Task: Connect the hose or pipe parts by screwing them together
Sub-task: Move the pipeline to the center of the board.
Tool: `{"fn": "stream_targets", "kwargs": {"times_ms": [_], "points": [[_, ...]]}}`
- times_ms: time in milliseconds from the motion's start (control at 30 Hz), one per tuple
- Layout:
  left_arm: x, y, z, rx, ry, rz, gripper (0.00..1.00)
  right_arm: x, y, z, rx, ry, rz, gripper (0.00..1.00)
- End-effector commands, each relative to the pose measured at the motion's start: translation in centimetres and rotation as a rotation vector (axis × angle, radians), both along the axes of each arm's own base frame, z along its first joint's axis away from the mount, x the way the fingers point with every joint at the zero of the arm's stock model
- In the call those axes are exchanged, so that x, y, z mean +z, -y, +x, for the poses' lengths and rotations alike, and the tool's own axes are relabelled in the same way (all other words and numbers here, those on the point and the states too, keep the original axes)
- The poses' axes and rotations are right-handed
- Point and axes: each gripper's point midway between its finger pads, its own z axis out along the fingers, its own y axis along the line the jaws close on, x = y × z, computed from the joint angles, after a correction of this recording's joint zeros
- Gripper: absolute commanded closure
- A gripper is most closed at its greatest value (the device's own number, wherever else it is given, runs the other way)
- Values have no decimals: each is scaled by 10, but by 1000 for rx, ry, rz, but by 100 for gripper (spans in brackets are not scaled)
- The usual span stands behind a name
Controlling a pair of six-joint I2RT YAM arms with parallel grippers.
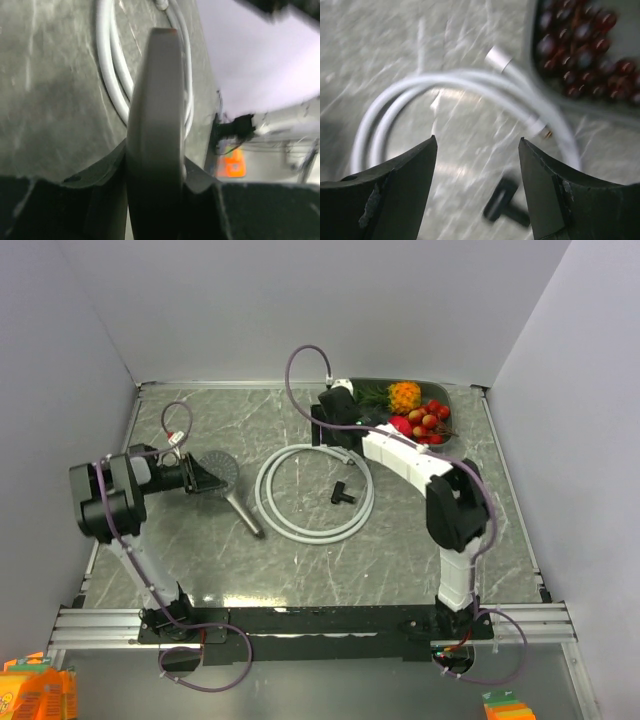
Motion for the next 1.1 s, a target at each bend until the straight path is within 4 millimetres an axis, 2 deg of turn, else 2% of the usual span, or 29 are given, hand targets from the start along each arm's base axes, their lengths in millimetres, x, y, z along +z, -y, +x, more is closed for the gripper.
{"fn": "stream_targets", "kwargs": {"times_ms": [0,33,100,167,200,233,367,433,467,500,533,567,600,667,700,833,967,1067], "points": [[17,11,-44,-52,-39,-224,99,-25,12,27,-10,1,-177,27],[8,8,-41,-13,-69,-263,99,-31,12,32,0,-6,-181,28],[0,5,-43,1,-25,-248,99,-22,6,42,46,21,-173,29],[0,6,-43,13,-34,-263,99,-23,-2,45,86,27,-180,31],[5,6,-43,14,-13,-258,99,-13,-3,52,93,47,-183,31],[10,6,-43,17,9,-253,99,-24,-2,53,94,19,-206,33],[34,9,-44,28,27,-276,99,-22,-9,68,111,35,-233,34],[43,9,-43,33,31,-286,99,-30,-12,72,122,31,-240,34],[45,11,-43,30,27,-289,99,-23,-16,78,127,46,-235,34],[49,12,-45,23,40,-283,99,-35,-16,81,128,27,-250,34],[51,12,-46,22,48,-278,99,-36,-19,84,133,24,-248,34],[53,12,-46,21,43,-282,99,-29,-21,88,133,29,-240,34],[57,12,-46,19,42,-284,99,-40,-23,89,140,11,-248,34],[65,12,-44,18,19,-296,99,-38,-26,93,143,14,-237,34],[70,11,-43,15,15,-301,99,-43,-25,93,147,-1,-233,34],[90,13,-32,-15,-36,-326,99,-47,-24,94,146,-22,-189,34],[124,12,-13,-52,-62,-340,99,-58,-24,89,159,-45,-190,34],[147,12,-2,-94,-34,-284,99,-62,-25,88,169,-61,-188,34]]}}
